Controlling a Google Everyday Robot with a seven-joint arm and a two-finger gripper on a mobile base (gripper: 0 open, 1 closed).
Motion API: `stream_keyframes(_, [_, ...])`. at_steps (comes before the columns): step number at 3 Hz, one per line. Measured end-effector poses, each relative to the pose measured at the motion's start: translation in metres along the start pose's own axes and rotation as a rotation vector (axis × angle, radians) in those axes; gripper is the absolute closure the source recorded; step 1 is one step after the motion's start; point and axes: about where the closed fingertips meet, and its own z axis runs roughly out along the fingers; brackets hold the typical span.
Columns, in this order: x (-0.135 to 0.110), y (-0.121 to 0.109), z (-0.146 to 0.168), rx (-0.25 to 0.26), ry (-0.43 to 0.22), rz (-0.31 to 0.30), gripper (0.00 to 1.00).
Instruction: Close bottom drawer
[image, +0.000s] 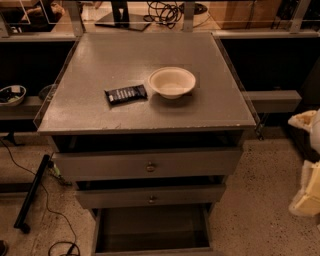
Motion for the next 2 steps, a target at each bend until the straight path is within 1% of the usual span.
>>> stream_keyframes(1, [0.0011, 0.0013, 0.0020, -0.004, 0.002, 0.001, 0.27])
stream_keyframes(2, [0.0011, 0.0013, 0.0020, -0.004, 0.002, 0.001, 0.50])
